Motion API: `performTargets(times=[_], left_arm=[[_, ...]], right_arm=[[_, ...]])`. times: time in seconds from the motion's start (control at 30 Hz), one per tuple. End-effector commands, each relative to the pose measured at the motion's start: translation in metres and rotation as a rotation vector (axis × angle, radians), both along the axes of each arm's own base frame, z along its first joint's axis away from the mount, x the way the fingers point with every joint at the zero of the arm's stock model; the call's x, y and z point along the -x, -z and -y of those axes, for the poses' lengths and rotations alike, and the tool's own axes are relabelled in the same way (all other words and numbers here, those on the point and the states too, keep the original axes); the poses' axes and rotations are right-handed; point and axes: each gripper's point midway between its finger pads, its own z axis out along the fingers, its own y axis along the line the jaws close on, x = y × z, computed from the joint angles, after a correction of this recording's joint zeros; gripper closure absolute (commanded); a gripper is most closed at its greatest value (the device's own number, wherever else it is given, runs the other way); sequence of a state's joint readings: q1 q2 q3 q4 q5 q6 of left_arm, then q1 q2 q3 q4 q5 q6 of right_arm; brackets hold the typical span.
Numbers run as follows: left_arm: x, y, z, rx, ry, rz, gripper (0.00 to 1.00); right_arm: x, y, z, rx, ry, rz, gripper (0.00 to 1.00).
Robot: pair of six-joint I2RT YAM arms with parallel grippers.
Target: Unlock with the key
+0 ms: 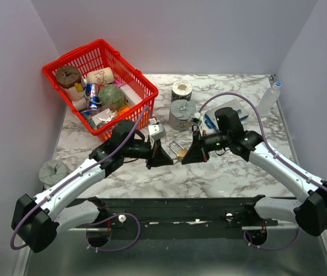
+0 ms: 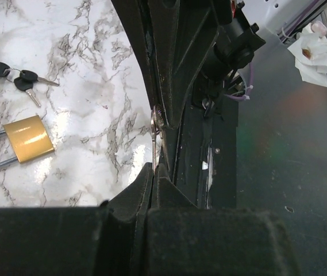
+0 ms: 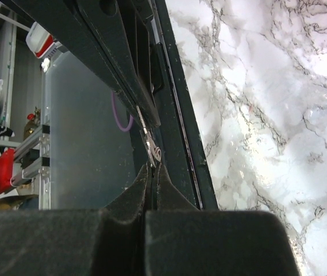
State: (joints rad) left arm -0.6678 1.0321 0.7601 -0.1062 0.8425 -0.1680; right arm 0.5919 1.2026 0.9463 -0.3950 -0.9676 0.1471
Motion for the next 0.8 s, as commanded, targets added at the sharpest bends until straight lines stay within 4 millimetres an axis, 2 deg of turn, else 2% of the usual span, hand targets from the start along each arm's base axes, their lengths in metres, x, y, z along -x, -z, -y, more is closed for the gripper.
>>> performTargets(times=[0.0, 0.13, 0.23, 0.33, 0.37, 0.43, 0.47, 0.5, 0.77], left_arm=[[0.006, -0.005, 0.003, 0.042, 0.058, 0.026, 1.0], [0.002, -0.004, 0.001, 0.032, 0.027, 0.048, 1.0], [-0.005, -0.004, -0.001, 0.023, -0.017, 0.074, 1.0], [-0.007, -0.005, -0.001, 0.026, -0.034, 0.08, 1.0], [-0.008, -0.004, -0.002, 0.025, -0.039, 0.079, 1.0], [-0.009, -0.002, -0.002, 0.02, -0.053, 0.07, 1.0], [-0.01, -0.001, -0.001, 0.016, -0.054, 0.065, 1.0], [-0.01, -0.001, -0.001, 0.016, -0.055, 0.063, 1.0], [-0.007, -0.003, 0.0, 0.029, -0.035, 0.059, 1.0]], right_arm=[[0.004, -0.008, -0.001, -0.017, -0.036, 0.001, 0.99], [0.002, -0.007, 0.0, -0.011, -0.02, 0.012, 0.99], [0.0, -0.006, 0.0, -0.003, -0.005, 0.021, 0.9], [-0.002, -0.007, 0.0, -0.003, 0.005, 0.031, 0.74], [-0.002, -0.007, 0.001, -0.003, 0.01, 0.035, 0.64], [-0.004, -0.009, 0.0, -0.007, 0.021, 0.047, 0.56], [-0.005, -0.01, 0.0, -0.007, 0.028, 0.053, 0.45], [-0.006, -0.012, 0.001, -0.01, 0.038, 0.061, 0.4], [-0.011, -0.02, 0.0, -0.06, 0.072, 0.131, 0.34]])
